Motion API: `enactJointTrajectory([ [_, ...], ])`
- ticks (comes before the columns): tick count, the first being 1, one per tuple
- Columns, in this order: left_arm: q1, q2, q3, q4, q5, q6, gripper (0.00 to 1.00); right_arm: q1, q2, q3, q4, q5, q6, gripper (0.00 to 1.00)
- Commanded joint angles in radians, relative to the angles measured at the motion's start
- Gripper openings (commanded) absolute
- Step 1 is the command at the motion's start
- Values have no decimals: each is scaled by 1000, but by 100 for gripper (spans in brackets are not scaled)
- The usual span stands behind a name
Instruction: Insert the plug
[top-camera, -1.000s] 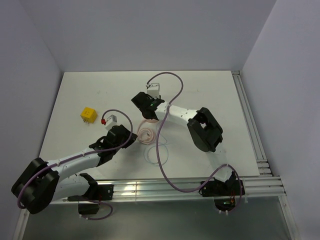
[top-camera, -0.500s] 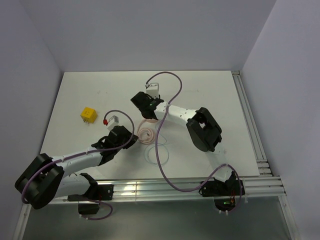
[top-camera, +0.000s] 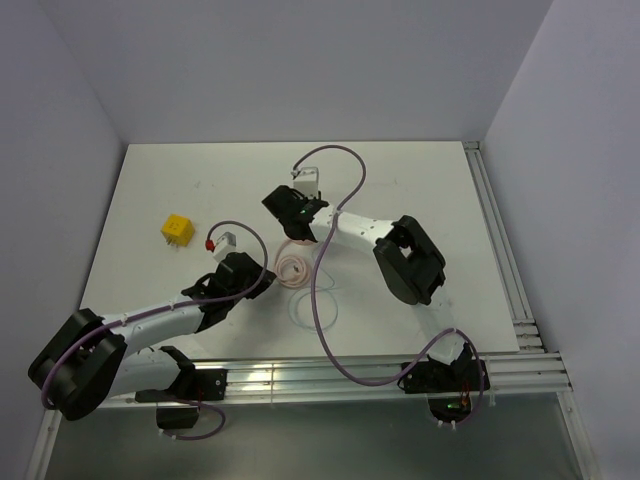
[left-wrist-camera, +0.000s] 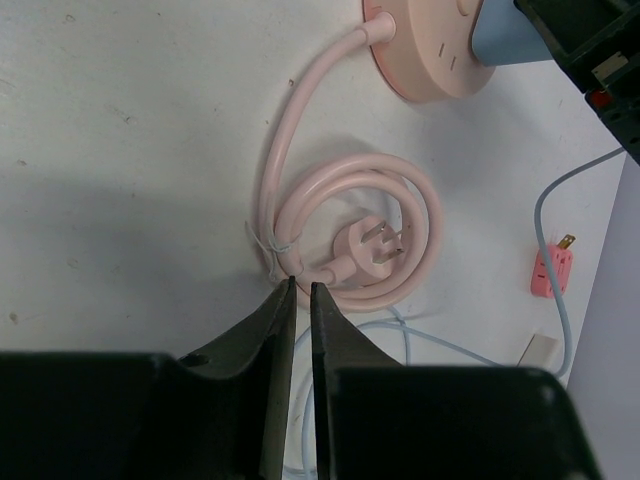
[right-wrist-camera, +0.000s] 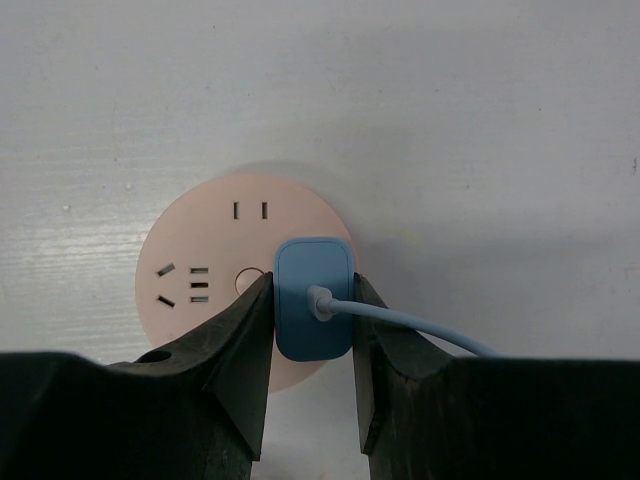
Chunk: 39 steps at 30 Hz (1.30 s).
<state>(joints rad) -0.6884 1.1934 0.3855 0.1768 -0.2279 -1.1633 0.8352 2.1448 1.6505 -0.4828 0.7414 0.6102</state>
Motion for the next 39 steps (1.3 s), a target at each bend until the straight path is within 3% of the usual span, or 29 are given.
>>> enactJointTrajectory([
  [1,4,-17,-5,33,13,-7,17,10,107,-38,-161,-178,3,0],
  [29,4,-103,-23,-14,2,-7,13,44,262,-189,-57,-324,25,0],
  [35,4,-130,-27,-30,-1,-10,13,31,219,-225,-30,-329,23,0],
  [39,4,-143,-30,-40,-5,-13,13,31,97,-271,33,-312,-1,0],
])
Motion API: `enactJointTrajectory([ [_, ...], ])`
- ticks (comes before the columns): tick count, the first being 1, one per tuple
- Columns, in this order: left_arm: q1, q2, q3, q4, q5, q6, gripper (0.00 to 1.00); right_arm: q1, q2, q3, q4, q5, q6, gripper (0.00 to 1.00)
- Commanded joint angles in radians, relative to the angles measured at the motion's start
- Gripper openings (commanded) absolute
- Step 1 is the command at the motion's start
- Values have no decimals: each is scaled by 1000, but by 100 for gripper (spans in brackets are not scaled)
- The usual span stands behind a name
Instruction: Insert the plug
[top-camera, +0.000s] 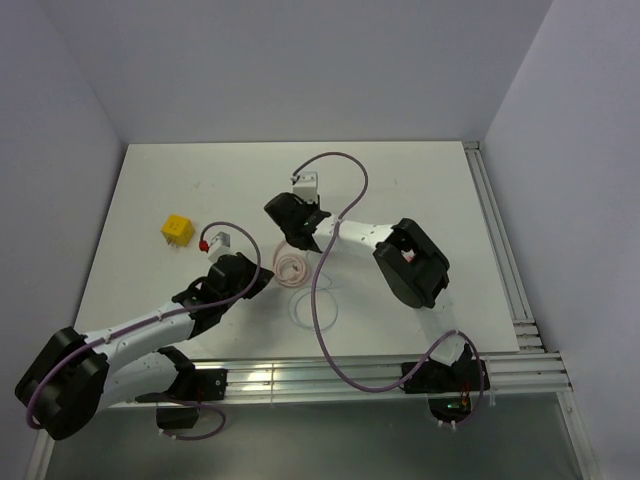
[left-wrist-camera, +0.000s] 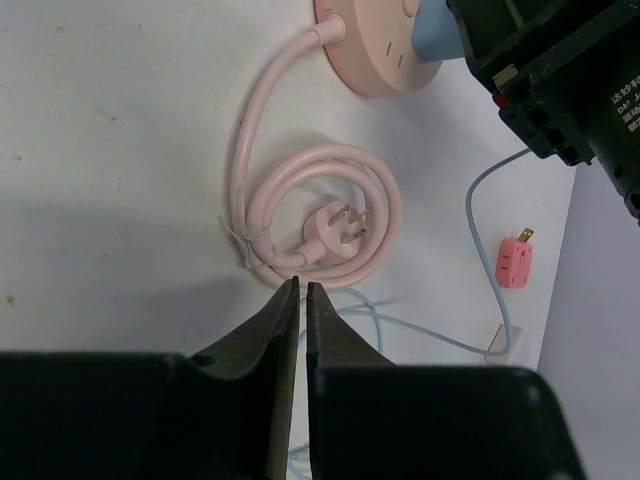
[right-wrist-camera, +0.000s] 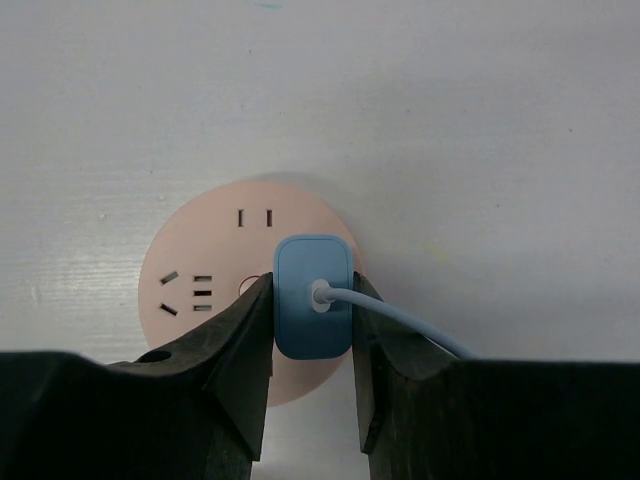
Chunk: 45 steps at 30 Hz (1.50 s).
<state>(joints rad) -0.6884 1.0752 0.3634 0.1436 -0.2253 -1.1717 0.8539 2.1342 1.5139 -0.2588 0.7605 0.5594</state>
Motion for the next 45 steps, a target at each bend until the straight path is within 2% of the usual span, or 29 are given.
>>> enactJointTrajectory([
  [1,4,-30,-7,-15,-11,-5,13,11,90,-132,-188,-326,40,0],
  [4,4,-44,-4,-30,-19,-6,13,11,43,-77,-218,-303,16,2],
  [6,4,-64,-3,-47,-22,-6,13,10,18,-23,-249,-296,-1,10],
  [8,4,-86,-3,-67,-28,-8,13,10,9,11,-267,-300,-13,25],
  [9,4,-95,-3,-76,-29,-9,13,10,-2,38,-287,-299,-13,46],
  [11,4,-122,-4,-97,-39,-11,13,7,-16,60,-301,-311,-15,62],
  [12,3,-132,-7,-104,-42,-14,13,8,-37,65,-309,-316,-13,73],
  [15,4,-169,-14,-133,-54,-14,14,10,-94,42,-310,-351,-10,82],
  [23,4,-213,-4,-179,-77,-8,14,69,-350,-127,-258,-443,-12,84],
  [30,4,-216,19,-200,-71,1,13,71,-605,-254,-154,-723,-36,79],
  [33,3,-234,20,-213,-69,1,14,66,-690,-290,-132,-753,-39,79],
  [36,4,-248,28,-237,-66,6,14,42,-770,-319,-157,-712,-47,79],
  [39,4,-262,34,-262,-66,10,14,7,-838,-342,-236,-564,-30,79],
  [45,4,-277,49,-286,-51,23,16,-275,-1013,-513,-289,-481,40,78],
])
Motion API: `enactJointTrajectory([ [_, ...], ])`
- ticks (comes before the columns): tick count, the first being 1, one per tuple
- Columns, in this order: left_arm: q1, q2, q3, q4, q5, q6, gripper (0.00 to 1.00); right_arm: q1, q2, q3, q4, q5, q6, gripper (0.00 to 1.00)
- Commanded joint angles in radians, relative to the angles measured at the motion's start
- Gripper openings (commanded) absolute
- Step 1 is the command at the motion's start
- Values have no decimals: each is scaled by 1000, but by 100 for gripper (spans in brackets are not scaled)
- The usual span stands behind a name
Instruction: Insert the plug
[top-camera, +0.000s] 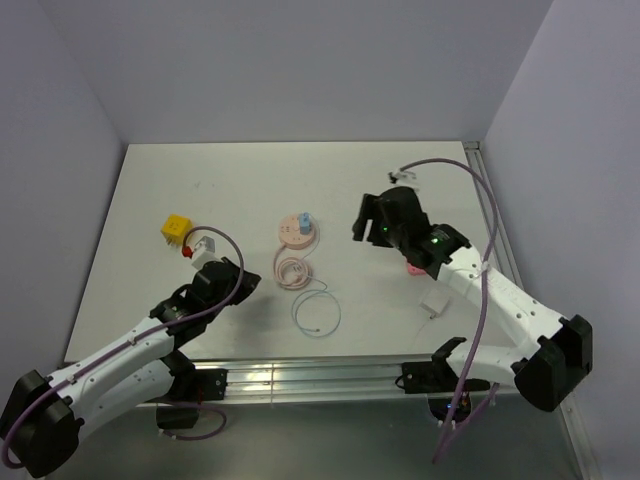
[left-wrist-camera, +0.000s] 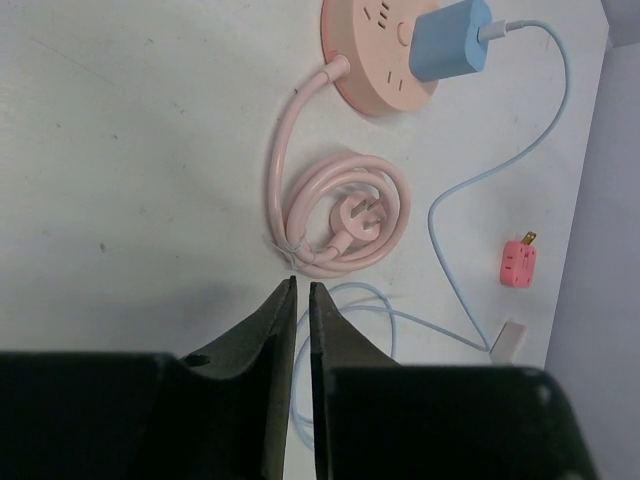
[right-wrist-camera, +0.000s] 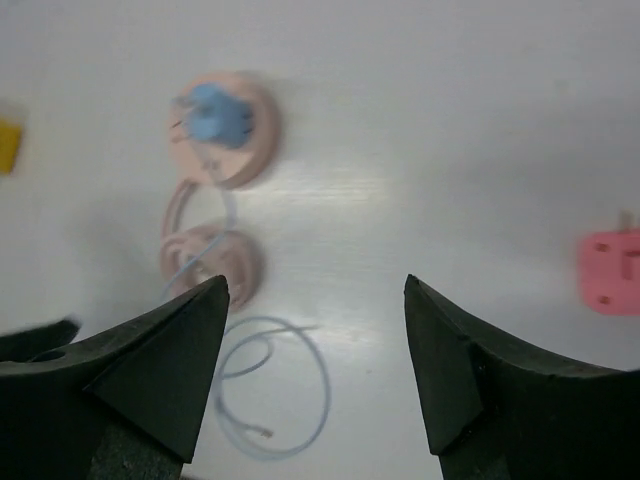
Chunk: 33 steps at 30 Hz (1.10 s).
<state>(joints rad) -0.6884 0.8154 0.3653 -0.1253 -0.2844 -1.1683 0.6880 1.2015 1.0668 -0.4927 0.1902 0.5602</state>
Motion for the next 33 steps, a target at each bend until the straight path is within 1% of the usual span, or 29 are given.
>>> enactJointTrajectory([
  [1,4,-18,60,-22,11,27,16,-145,-104,-112,-53,107,47,78],
  [2,4,-16,66,-25,16,33,17,-200,-144,-132,-64,132,56,78],
  [3,4,-12,72,-28,16,38,18,-224,-161,-152,-64,153,70,78],
  [7,3,-2,106,-42,19,53,20,-350,-184,-243,-81,166,89,77],
  [11,4,-4,107,-31,34,62,22,-491,-136,-287,-72,137,90,81],
  [17,4,-1,101,-20,48,81,26,-632,-63,-317,-58,104,61,86],
  [21,4,-5,92,-5,60,87,27,-660,-11,-315,-87,110,75,89],
  [22,4,-7,92,-2,70,87,28,-662,-13,-321,-89,117,101,90],
  [25,4,-18,80,15,93,85,28,-667,-37,-350,-118,124,150,91],
  [30,4,-28,60,32,100,84,29,-667,-36,-366,-199,117,171,86],
  [32,4,-27,55,38,102,85,28,-665,-29,-370,-213,111,184,85],
  [33,4,-27,52,44,100,82,28,-665,-28,-389,-195,54,179,85],
])
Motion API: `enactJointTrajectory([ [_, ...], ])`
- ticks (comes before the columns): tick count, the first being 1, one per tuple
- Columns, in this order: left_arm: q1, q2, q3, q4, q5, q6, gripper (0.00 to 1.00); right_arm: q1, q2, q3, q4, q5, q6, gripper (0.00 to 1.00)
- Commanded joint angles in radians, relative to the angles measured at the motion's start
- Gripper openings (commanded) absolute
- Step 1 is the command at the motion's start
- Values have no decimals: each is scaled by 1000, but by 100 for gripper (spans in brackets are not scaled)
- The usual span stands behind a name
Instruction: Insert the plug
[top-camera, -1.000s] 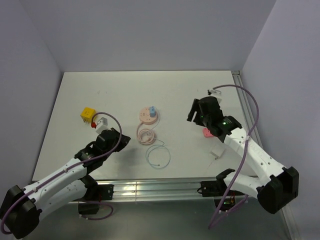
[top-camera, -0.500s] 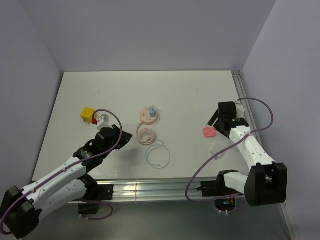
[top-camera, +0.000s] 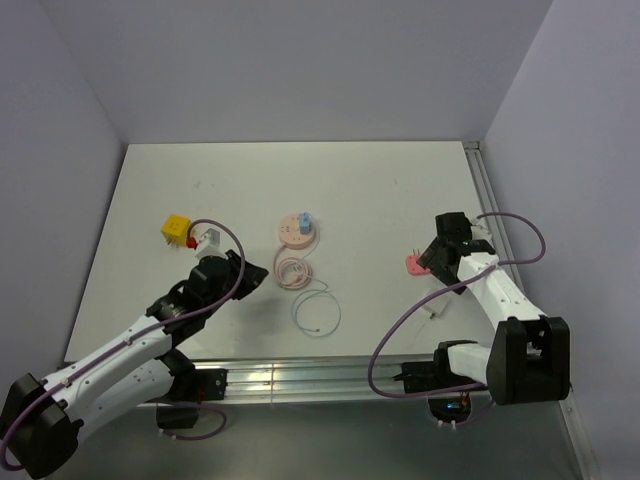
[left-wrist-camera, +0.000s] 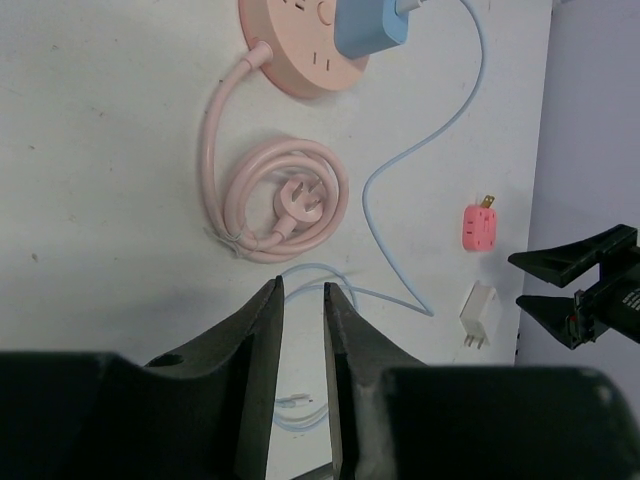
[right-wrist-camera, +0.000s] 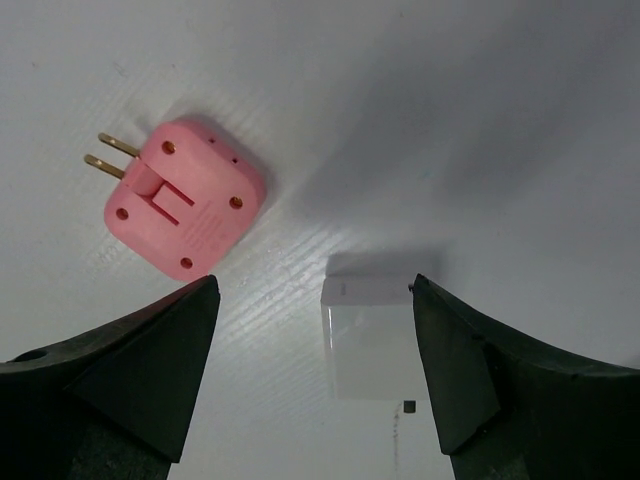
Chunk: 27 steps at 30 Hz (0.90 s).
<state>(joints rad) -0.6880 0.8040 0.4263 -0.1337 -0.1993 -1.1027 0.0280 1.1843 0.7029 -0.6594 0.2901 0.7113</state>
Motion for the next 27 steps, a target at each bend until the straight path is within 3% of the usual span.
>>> enactJointTrajectory([
  [1,4,-14,-14,62,17,15,28,-5,-6,-26,-32,-63,30,84],
  [19,4,-35,9,51,9,21,28,15,140,-25,-26,-46,19,78],
  [27,2,-22,5,72,14,14,27,29,167,-17,9,-107,-24,74],
])
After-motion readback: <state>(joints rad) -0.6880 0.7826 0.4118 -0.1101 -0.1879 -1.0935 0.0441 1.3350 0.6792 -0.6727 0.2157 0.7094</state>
